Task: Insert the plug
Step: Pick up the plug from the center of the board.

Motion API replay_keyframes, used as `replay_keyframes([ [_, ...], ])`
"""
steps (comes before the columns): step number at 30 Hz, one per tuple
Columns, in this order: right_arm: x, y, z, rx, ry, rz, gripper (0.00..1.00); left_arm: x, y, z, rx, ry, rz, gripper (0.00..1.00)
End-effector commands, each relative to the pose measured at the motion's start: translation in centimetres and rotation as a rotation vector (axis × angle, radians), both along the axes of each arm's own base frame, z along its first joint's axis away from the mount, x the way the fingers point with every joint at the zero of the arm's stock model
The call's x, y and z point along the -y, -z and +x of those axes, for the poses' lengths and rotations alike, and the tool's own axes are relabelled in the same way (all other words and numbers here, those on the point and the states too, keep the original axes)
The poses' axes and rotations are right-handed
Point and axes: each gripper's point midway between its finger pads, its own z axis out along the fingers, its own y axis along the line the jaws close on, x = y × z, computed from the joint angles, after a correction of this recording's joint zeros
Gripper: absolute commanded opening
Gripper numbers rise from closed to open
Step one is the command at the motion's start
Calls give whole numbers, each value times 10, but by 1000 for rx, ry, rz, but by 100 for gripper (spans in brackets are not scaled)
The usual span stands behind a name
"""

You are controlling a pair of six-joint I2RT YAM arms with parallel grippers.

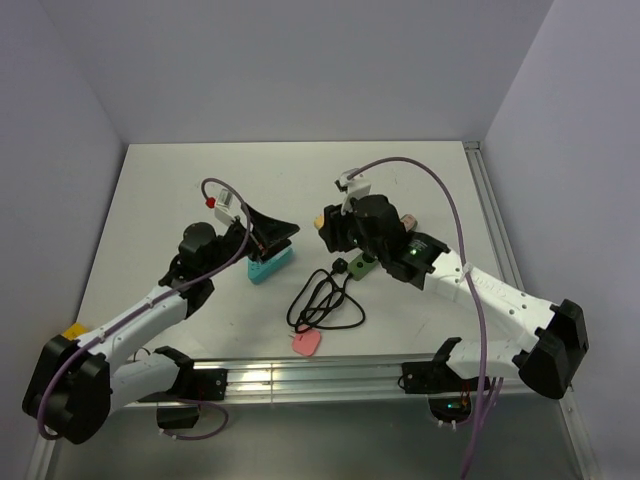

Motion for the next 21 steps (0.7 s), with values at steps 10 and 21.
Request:
replay_keyframes([
  [10,9,13,-24,-173,-108,-72,13,-25,-3,24,379,-122,317,99],
  [21,46,33,-8,-216,58,-245,0,-33,3,20,631,-227,327,99],
])
